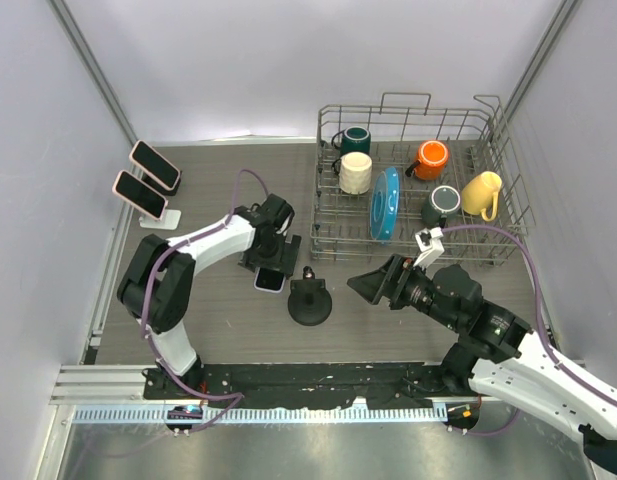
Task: Place the phone on the phone stand
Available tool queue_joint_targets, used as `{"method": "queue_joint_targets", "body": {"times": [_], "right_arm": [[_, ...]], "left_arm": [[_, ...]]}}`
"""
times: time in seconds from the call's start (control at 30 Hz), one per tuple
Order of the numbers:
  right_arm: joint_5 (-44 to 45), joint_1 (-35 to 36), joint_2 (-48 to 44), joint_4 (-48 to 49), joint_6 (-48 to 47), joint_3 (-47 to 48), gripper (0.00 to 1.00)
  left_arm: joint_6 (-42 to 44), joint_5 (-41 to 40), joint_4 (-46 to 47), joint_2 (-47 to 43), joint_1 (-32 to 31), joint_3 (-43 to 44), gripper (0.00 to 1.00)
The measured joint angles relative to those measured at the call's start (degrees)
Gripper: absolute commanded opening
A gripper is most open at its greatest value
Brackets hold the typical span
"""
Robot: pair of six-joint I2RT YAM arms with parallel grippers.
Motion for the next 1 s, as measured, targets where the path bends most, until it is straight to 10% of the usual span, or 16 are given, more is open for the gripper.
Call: {"method": "queue_joint_targets", "body": {"times": [0.43,0.53,0.73,1.0], "right_arm": [[0.2,0.0,0.2,-0.1,-0.3,0.0,0.84],[0.1,0.0,1.4,-0.1,-0.3,0.2,0.83],[0.2,0.0,5.0,-1.1,-1.3,1.9,0.83],[0.3,0.0,7.7,-2.2,-3.7,5.0,0.82]], "left_arm": [[0.5,-3.1,3.3,3.9,-0.4,-0.8,0.90],[0.5,-3.3,3.6,3.9,-0.7,-0.8,0.72],[-0.1,-3.5,3.8,3.8,-1.5,-0.7,0.01],[-0.1,-4.3,6.6,0.1,-1.0,-4.6,0.00]]}}
